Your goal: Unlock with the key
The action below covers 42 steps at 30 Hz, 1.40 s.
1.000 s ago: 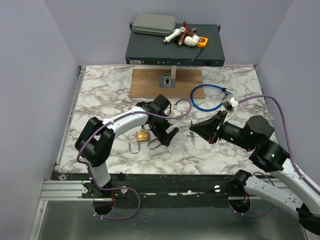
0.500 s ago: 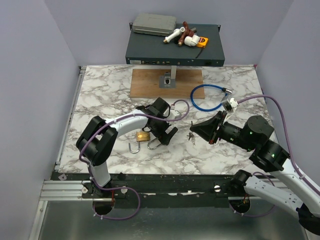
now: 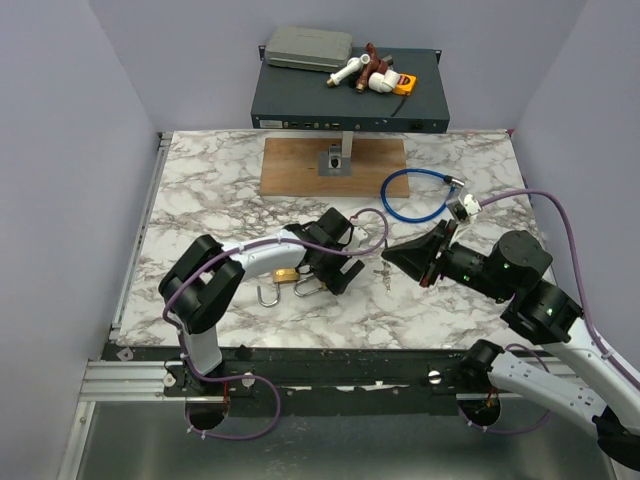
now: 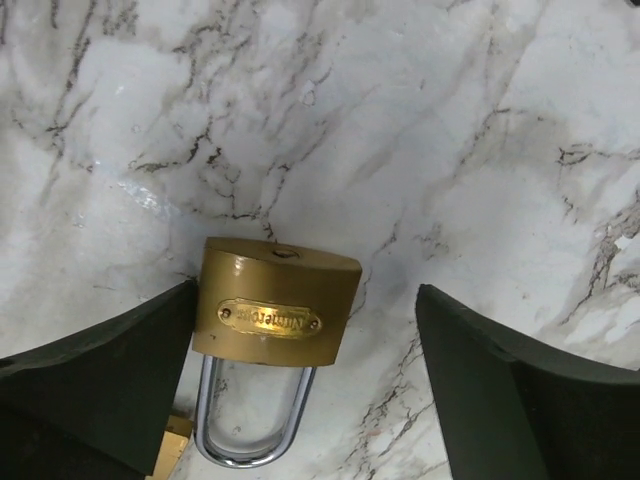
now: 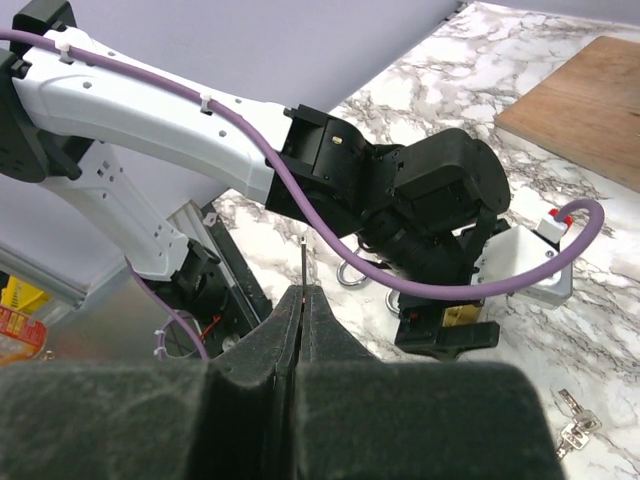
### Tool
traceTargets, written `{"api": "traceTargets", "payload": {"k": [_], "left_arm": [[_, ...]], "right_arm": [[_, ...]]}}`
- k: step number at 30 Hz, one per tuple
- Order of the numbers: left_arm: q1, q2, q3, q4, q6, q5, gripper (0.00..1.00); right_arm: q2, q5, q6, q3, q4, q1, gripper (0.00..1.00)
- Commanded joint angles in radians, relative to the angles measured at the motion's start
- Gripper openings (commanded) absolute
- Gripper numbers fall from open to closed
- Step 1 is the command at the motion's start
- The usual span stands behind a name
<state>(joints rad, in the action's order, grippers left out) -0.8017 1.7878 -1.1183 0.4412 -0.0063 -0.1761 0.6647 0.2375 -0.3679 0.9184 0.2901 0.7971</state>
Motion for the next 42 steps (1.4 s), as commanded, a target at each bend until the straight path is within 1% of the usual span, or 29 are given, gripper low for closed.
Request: {"api": "traceTargets", "payload": {"k": [1,3,4,7,10,14,18,23,25,28,29,30,31,37,42], "left_arm": [[-0.007,0.043,0.066,-0.043,-0.068,-0.057,0.79],[-0.019,0.034,0.104,-0.071,-0.067,-0.067,0.69],[-0.019,0.029,0.112,-0.078,-0.074,-0.072,0.65],[-0.029,0.026,0.114,-0.077,-0.071,-0.077,0.60],[-0.033,0.028,0.110,-0.066,-0.069,-0.082,0.58],[-0.051,0.036,0.105,-0.063,-0.061,-0.086,0.48],[-0.063,0.071,0.066,-0.064,-0.069,-0.122,0.44],[-0.097,0.131,-0.015,-0.063,-0.099,-0.155,0.45],[-0.109,0.152,-0.062,-0.054,-0.113,-0.167,0.49],[-0.116,0.163,-0.116,-0.035,-0.130,-0.179,0.59],[-0.116,0.160,-0.126,-0.030,-0.130,-0.181,0.66],[-0.116,0.154,-0.131,-0.023,-0.128,-0.177,0.94],[-0.116,0.148,-0.131,-0.020,-0.122,-0.173,0.98],[-0.114,0.084,-0.095,-0.003,-0.075,-0.153,0.98],[-0.114,0.038,-0.027,-0.012,0.024,-0.144,0.98]], "right_arm": [[-0.007,-0.027,0.022,0.023,0.026,-0.002,0.01],[-0.009,-0.035,0.029,0.028,0.036,-0.003,0.01],[-0.008,-0.039,0.032,0.029,0.041,-0.003,0.01],[-0.017,-0.051,0.036,0.024,0.046,-0.003,0.01],[-0.024,-0.060,0.038,0.016,0.046,-0.003,0.01],[-0.024,-0.063,0.040,0.012,0.046,-0.003,0.01],[-0.027,-0.069,0.042,0.012,0.046,-0.003,0.01],[-0.034,-0.073,0.042,0.010,0.046,-0.003,0.01],[-0.036,-0.079,0.042,0.010,0.049,-0.004,0.01],[-0.037,-0.080,0.043,0.013,0.053,-0.003,0.01],[-0.035,-0.079,0.043,0.015,0.055,-0.004,0.01],[-0.033,-0.079,0.045,0.017,0.056,-0.004,0.01],[-0.032,-0.079,0.047,0.020,0.057,-0.003,0.01],[-0.030,-0.078,0.054,0.031,0.057,-0.004,0.01],[-0.042,-0.087,0.054,0.035,0.057,-0.004,0.01]]}}
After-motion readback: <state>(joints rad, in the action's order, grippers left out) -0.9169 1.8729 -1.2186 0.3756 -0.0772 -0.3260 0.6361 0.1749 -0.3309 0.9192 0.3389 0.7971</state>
